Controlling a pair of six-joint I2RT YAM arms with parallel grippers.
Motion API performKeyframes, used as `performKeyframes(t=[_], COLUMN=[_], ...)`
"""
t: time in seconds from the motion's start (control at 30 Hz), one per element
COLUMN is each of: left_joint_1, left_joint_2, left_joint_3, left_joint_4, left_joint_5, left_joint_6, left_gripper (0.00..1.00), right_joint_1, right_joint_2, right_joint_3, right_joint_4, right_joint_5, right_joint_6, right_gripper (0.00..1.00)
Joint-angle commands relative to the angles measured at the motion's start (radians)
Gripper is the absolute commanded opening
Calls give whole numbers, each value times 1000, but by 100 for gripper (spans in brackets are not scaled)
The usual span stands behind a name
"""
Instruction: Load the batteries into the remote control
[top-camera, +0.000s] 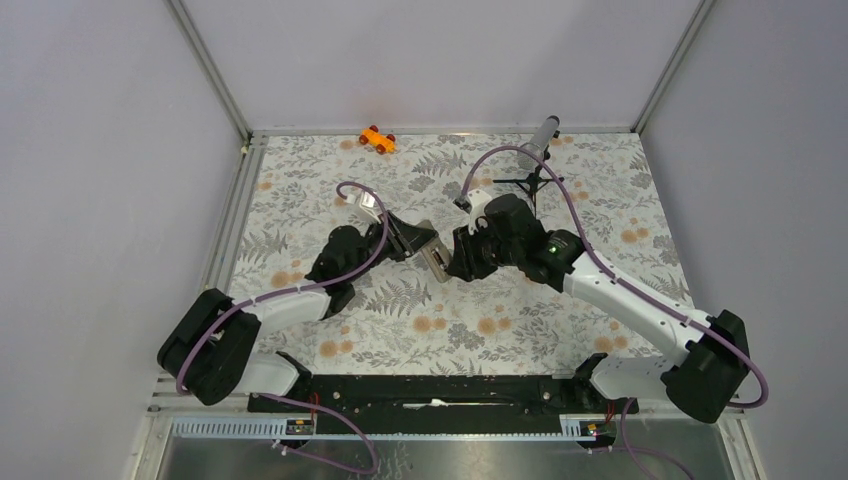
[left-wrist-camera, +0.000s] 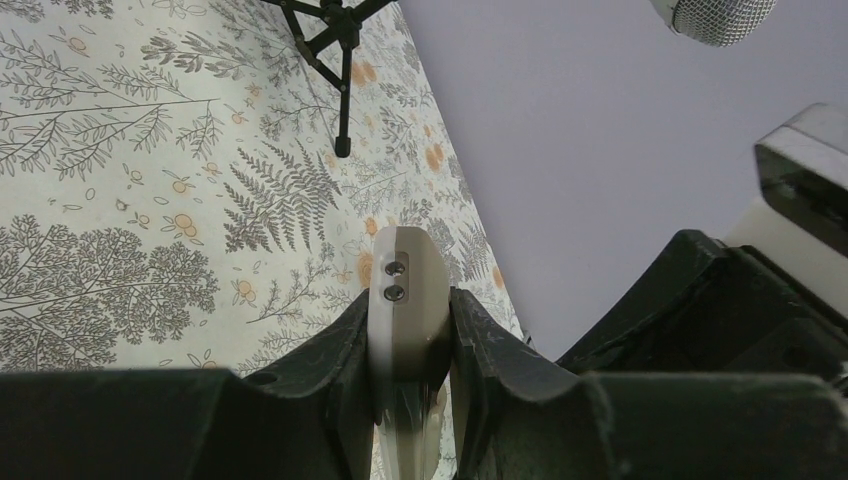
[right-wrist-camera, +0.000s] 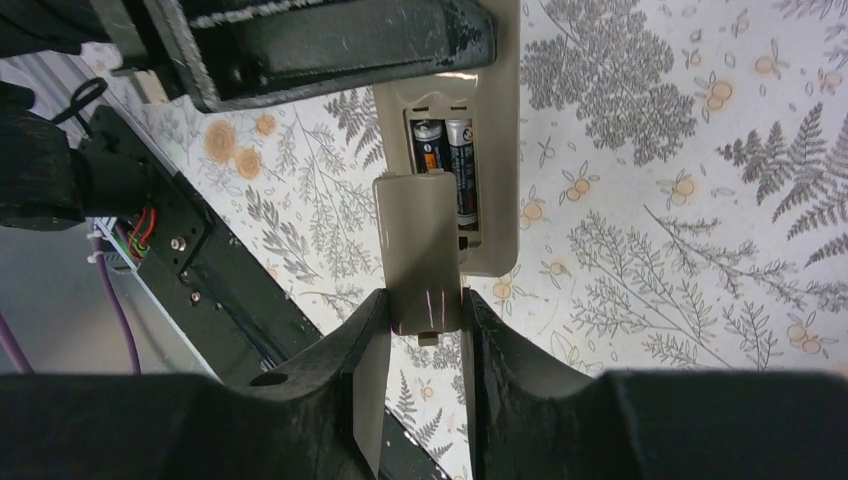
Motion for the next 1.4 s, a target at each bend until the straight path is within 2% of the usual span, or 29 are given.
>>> performKeyframes(t=[0.0,0.63,1.37], left_joint_1=[-17,-50,-80], left_joint_2=[11,-13,-17], left_joint_3=[54,80,111], left_joint_4=[99,0,-52], left_joint_5=[-30,-22,-28], left_joint_6=[-5,48,67], left_gripper=[0,0,0], right_joint_1=[8,8,8], right_joint_2=[22,41,61], right_joint_3=[44,44,34], right_joint_4=[-53,-16,-21], right_joint_5=[13,68,25], right_joint_6=[15,-6,-12], right_gripper=[33,33,33])
